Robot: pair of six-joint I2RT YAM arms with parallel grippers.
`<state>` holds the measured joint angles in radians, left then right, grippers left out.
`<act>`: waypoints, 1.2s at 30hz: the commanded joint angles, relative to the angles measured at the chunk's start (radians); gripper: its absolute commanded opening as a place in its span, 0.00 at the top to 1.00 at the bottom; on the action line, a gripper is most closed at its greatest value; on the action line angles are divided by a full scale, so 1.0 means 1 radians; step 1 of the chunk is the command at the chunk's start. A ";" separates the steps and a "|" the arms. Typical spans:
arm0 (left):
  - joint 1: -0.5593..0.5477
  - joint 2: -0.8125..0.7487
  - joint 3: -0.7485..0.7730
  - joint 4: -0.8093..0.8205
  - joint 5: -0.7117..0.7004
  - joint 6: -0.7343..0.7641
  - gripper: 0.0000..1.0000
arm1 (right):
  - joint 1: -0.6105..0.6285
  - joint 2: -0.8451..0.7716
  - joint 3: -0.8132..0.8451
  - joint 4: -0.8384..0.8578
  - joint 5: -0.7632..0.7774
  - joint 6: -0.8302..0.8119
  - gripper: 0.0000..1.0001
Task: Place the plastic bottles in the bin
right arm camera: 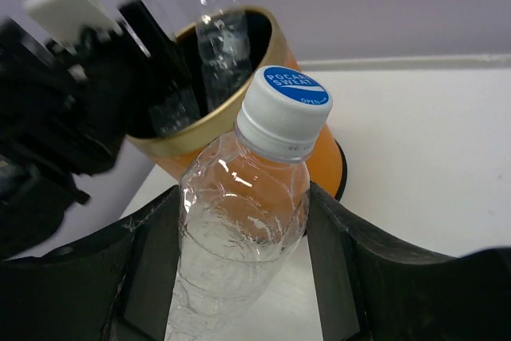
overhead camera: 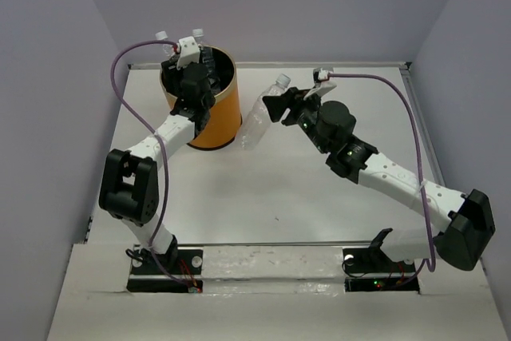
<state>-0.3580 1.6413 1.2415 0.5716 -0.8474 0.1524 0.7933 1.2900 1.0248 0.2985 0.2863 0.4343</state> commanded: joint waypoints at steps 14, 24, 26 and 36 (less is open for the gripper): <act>0.002 -0.293 0.038 -0.070 0.149 -0.267 0.01 | 0.001 0.242 0.487 0.076 0.001 -0.307 0.82; 0.002 -0.566 0.003 -0.403 0.472 -0.523 0.01 | 0.001 0.632 0.918 0.048 -0.111 -0.535 0.82; 0.001 -0.621 -0.049 -0.441 0.522 -0.557 0.01 | 0.001 0.722 0.972 0.027 -0.127 -0.566 0.82; 0.002 -0.882 -0.296 -0.548 0.657 -0.525 0.01 | 0.030 0.856 0.934 0.010 -0.157 -0.739 0.81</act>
<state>-0.3580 0.8024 0.9844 0.0654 -0.2802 -0.3813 0.7990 2.1498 1.9797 0.2749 0.1555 -0.2150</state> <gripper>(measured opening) 0.989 0.625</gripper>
